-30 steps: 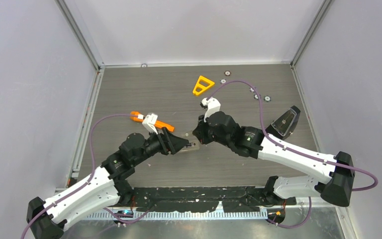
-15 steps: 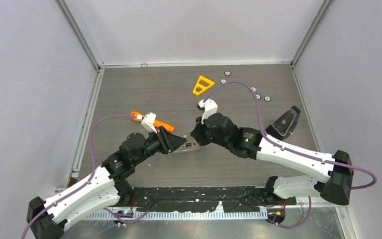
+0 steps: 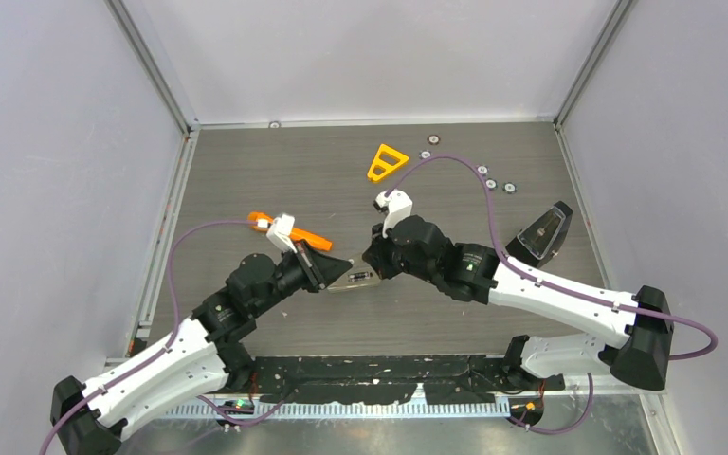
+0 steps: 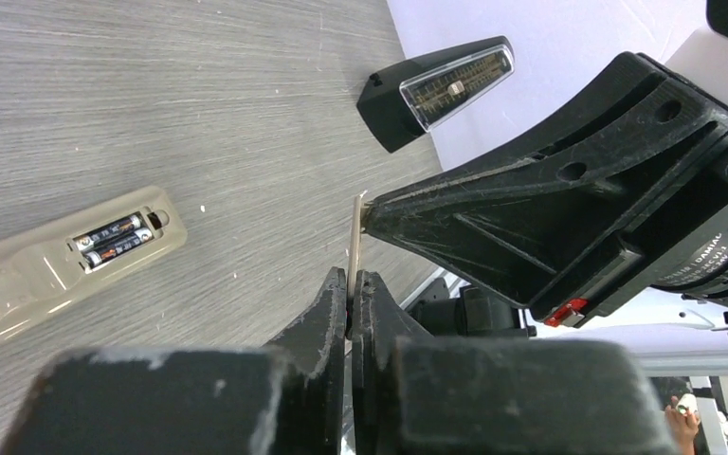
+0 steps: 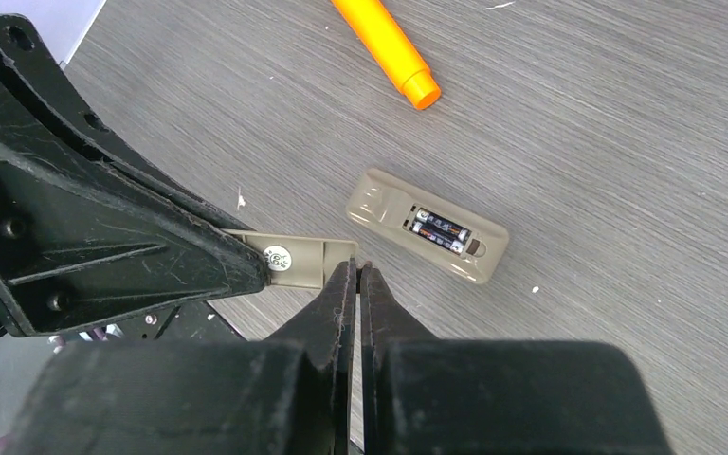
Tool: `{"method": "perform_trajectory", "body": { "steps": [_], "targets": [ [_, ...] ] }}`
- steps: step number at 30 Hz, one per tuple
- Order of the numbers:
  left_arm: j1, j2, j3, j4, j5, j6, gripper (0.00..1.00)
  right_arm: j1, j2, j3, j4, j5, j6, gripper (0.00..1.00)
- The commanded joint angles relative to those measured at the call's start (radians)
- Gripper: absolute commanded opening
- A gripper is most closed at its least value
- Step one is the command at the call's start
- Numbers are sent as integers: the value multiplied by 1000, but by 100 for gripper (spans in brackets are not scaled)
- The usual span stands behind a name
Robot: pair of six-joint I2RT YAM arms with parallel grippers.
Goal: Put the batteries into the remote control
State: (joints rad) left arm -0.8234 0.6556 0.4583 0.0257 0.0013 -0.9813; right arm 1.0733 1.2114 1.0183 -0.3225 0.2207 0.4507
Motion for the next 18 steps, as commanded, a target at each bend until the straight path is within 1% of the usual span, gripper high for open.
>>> {"method": "perform_trajectory", "body": {
  "steps": [1,2,3,4,5,6,7,9,11,12,14,15,16,18],
  "targets": [
    [4,6,22,27,-6,36,0,7,-6,31,11,0,4,8],
    [4,8,26,27,-6,60,0,7,-13,39,-2,0,12,22],
    [4,9,32,31,33,103,0,8,-20,39,-7,-6,14,37],
    [4,16,42,36,58,160,0,7,-44,35,-10,-4,24,63],
    [4,26,58,28,78,255,0,7,-59,31,-13,11,30,72],
    [4,36,80,-13,97,327,0,4,-91,32,-31,22,39,84],
    [4,48,102,-59,105,390,0,-4,-109,36,-41,32,44,90],
    [4,76,136,-91,112,497,0,-30,-171,48,-86,17,70,94],
    [4,102,170,-96,131,631,0,-76,-195,71,-171,-46,113,94],
    [4,110,176,-71,152,699,0,-94,-199,82,-200,-70,152,93],
    [3,108,176,-34,178,840,0,-157,-202,115,-281,-175,210,87],
    [3,97,169,6,185,907,0,-194,-206,131,-325,-190,254,83],
    [1,82,154,46,199,983,0,-210,-211,132,-334,-259,273,82],
    [0,24,89,163,252,1134,0,-241,-239,117,-315,-351,330,81]
  ]
}}
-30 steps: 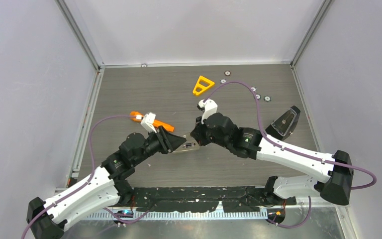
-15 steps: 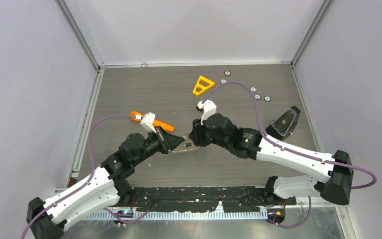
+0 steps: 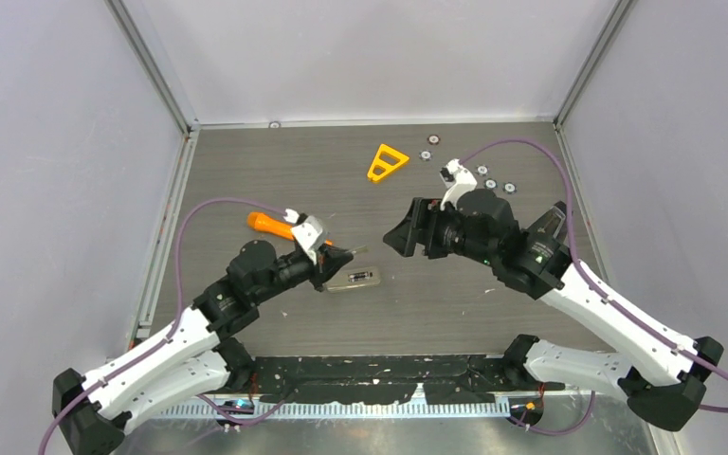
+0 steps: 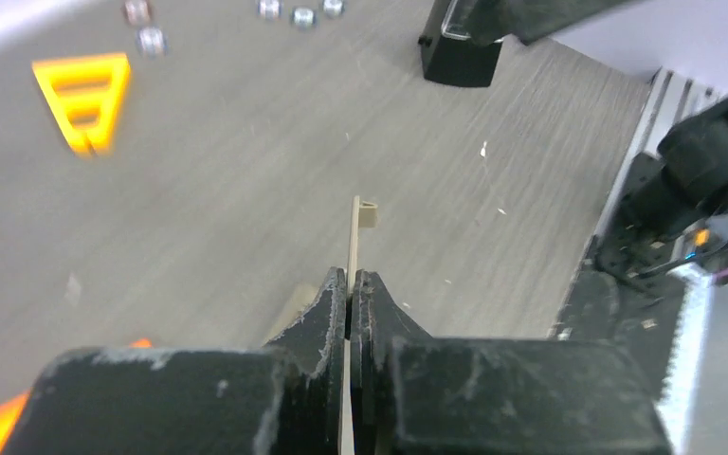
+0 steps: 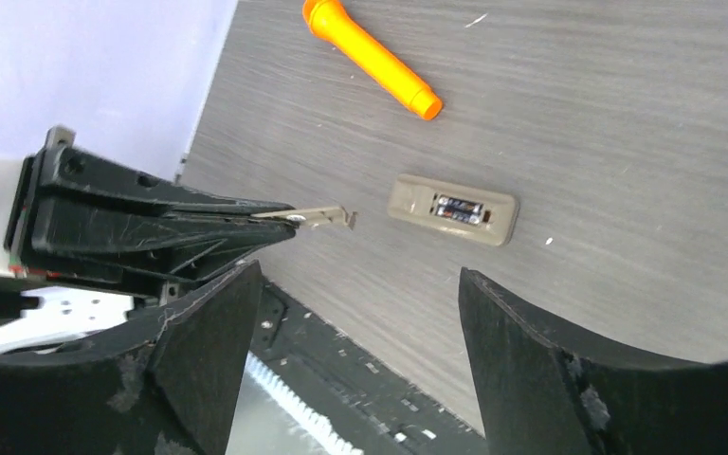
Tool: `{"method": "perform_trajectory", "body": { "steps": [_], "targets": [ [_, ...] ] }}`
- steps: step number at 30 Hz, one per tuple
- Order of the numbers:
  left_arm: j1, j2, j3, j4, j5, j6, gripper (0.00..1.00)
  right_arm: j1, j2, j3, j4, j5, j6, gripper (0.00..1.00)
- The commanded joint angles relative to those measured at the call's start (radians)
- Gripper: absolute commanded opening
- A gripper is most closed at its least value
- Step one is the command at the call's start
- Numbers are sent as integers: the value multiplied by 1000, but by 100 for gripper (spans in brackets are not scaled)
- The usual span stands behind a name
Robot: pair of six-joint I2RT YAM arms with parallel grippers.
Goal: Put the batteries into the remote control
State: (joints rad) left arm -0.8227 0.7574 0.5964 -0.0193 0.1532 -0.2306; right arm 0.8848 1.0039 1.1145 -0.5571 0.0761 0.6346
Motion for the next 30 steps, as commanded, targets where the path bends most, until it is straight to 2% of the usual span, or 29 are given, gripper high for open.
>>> {"method": "perform_trajectory", "body": {
  "steps": [1,5,10,14,19,23,25,30],
  "targets": [
    [-2,-102,-79,261,132,460,0,-61,-53,5,-46,-234,184,82],
    [-5,-172,-135,423,196,720,0,-65,-95,-25,62,-344,277,84],
    [-31,-214,-139,423,318,1046,0,-64,-78,-48,163,-463,377,85],
    [-57,-219,-118,311,344,1312,0,-64,-56,-45,214,-480,430,84],
    [-77,-220,-114,281,326,1507,0,-64,-15,-21,223,-443,470,78],
    [-88,-214,-93,181,305,1621,0,-64,22,-35,264,-454,530,64],
    [-91,-219,-90,159,301,1651,0,-64,37,-49,281,-473,550,54],
    [-91,-237,-53,35,323,1677,0,-64,40,-64,290,-481,541,45]
  ]
}}
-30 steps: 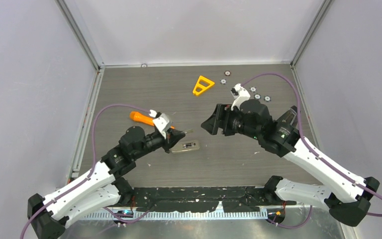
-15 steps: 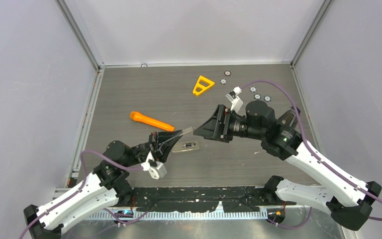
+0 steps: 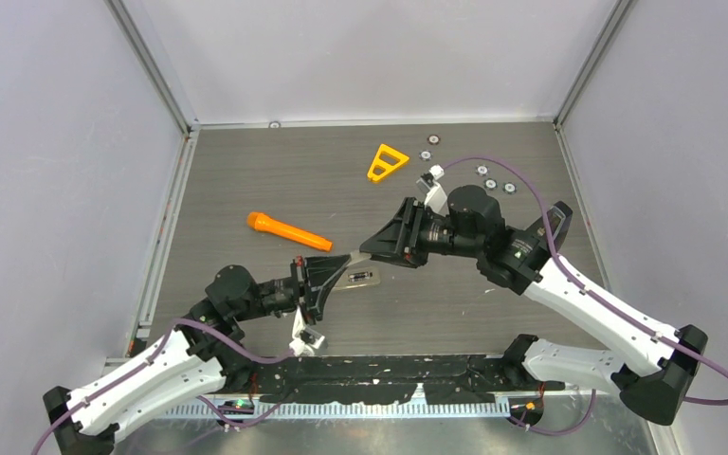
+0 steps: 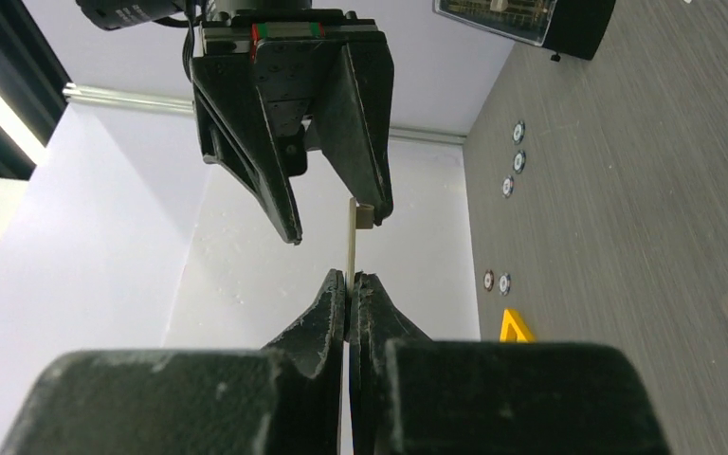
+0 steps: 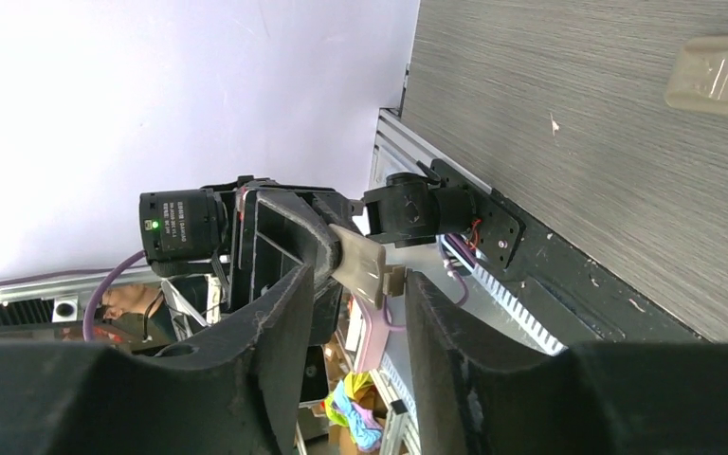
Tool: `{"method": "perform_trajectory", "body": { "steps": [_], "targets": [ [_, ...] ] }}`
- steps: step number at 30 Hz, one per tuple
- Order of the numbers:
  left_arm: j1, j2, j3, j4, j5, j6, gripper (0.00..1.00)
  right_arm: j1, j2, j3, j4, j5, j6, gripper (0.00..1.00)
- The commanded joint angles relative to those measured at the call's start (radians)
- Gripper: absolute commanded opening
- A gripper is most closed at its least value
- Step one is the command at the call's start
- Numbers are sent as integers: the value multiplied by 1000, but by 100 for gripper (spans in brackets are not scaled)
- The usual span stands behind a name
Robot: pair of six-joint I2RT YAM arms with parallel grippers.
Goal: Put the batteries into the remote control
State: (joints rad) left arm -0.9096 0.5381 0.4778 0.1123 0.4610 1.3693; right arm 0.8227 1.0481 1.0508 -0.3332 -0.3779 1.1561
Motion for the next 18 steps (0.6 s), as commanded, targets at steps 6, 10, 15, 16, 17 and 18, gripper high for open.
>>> {"method": "perform_trajectory", "body": {
  "steps": [6,10,15,16,17,18],
  "targets": [
    [-5,-42,71,-134,47,57,0,-2,-2,-10,78,-61,-7,33],
    [-5,-53,75,-140,57,27,0,-2,-5,-17,91,-85,-36,31],
    [-5,-55,75,-137,65,11,0,-2,0,-22,111,-107,-59,37],
    [-4,-56,72,-133,64,8,0,-2,2,-24,116,-115,-59,38],
    [-5,-59,68,-119,63,2,0,-2,4,-30,129,-120,-58,39],
    [-5,-61,66,-119,65,-8,0,-3,5,-39,137,-127,-56,41]
  ]
}}
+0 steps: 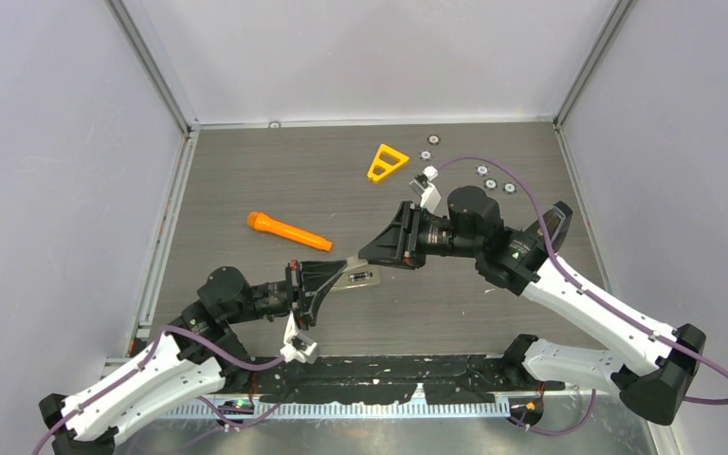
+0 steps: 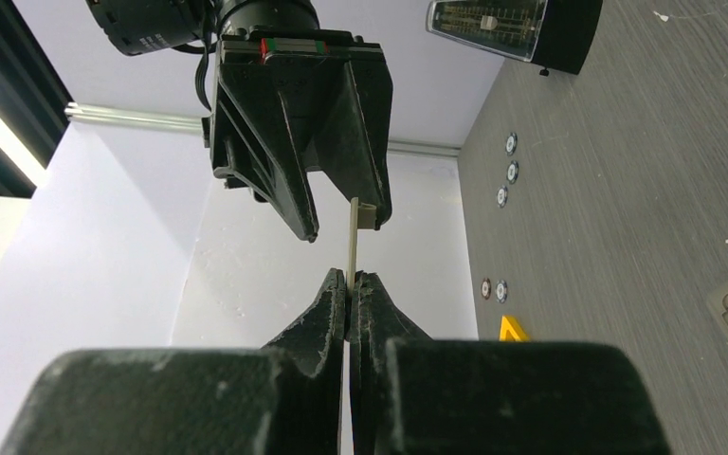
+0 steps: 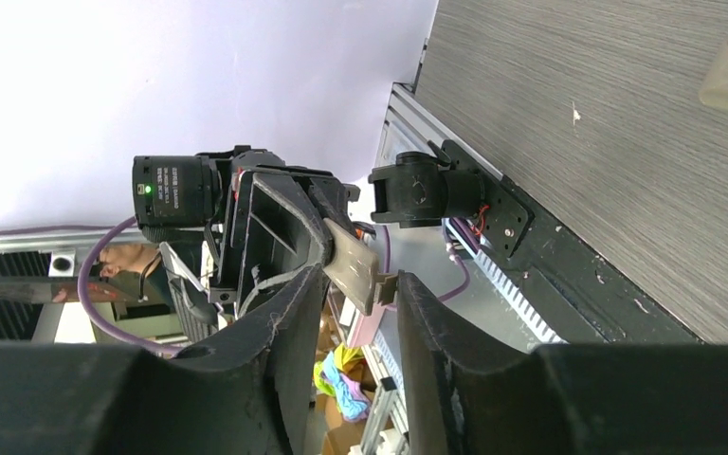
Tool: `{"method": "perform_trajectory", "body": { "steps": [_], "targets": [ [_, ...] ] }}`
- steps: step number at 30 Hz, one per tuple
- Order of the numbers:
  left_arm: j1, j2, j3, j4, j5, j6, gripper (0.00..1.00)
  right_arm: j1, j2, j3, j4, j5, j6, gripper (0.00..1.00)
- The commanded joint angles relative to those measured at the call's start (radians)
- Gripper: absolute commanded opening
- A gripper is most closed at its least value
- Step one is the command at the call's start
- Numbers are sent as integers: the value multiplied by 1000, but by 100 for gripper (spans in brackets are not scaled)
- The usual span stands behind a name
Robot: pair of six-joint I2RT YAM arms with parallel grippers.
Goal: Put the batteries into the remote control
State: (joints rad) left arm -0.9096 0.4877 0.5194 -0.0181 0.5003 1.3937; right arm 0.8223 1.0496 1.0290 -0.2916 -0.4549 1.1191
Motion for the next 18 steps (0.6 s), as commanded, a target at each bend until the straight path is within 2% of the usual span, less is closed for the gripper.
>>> {"method": "perform_trajectory", "body": {
  "steps": [1,9,13,18],
  "targets": [
    [-5,-12,25,12,28,-38,0,-2,6,-20,109,-58,-17,42],
    [-5,-21,20,49,17,-46,0,1,22,-33,151,-80,-1,43],
    [-5,-26,9,35,21,-46,1,2,20,-39,164,-81,10,34],
    [-5,-33,7,25,15,-56,12,2,24,-50,192,-98,27,19]
  ]
}}
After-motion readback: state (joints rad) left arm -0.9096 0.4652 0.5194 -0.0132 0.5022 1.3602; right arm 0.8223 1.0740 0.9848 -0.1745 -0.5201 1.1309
